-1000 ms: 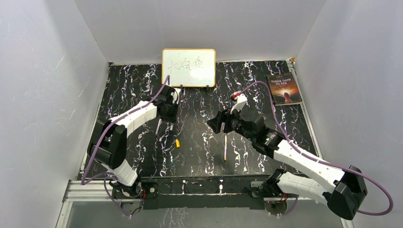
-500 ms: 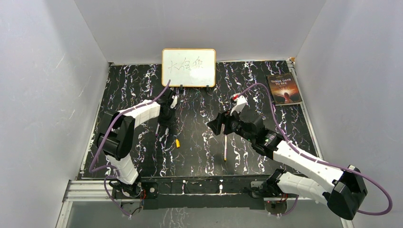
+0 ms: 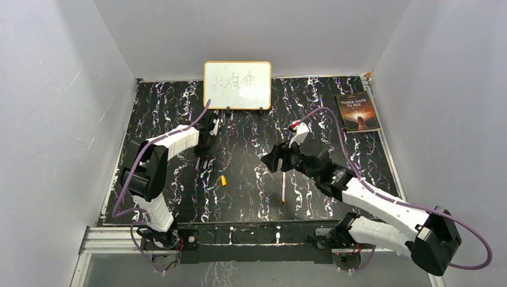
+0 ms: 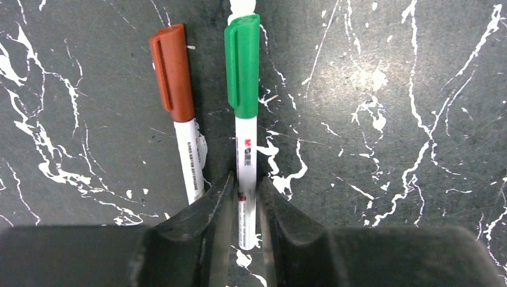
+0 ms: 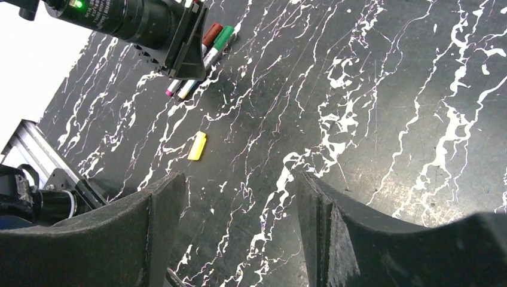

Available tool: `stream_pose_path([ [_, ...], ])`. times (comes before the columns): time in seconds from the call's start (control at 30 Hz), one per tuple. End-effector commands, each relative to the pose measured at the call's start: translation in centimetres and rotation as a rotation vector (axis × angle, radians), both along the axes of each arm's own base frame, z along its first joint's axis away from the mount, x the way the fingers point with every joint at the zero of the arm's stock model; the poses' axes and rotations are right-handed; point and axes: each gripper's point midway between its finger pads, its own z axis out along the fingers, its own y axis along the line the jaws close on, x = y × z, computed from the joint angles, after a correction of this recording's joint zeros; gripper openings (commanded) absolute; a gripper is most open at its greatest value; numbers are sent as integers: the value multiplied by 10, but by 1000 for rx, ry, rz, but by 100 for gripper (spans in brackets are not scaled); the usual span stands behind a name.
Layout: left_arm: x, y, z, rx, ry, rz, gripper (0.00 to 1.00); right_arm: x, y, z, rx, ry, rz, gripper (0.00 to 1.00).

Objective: Insert the pens into the pen caps

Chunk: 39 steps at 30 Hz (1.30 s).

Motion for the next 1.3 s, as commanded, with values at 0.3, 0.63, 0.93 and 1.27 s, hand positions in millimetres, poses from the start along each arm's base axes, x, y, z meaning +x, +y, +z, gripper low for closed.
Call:
stream_pose_path([
  [0.3, 0, 8, 19, 19, -30, 20, 27, 7, 8, 10, 41, -36, 8, 66],
  [0.63, 14, -17, 77, -112, -117, -24, 28, 8, 8, 8, 37, -29, 0, 65],
  [0.93, 22, -59, 103, -287, -221, -74, 28, 26, -65, -60, -283, 191, -419, 44],
  [1.27, 25, -79, 96, -332, -237, -115, 37, 6, -58, -111, -304, 337, -369, 49],
])
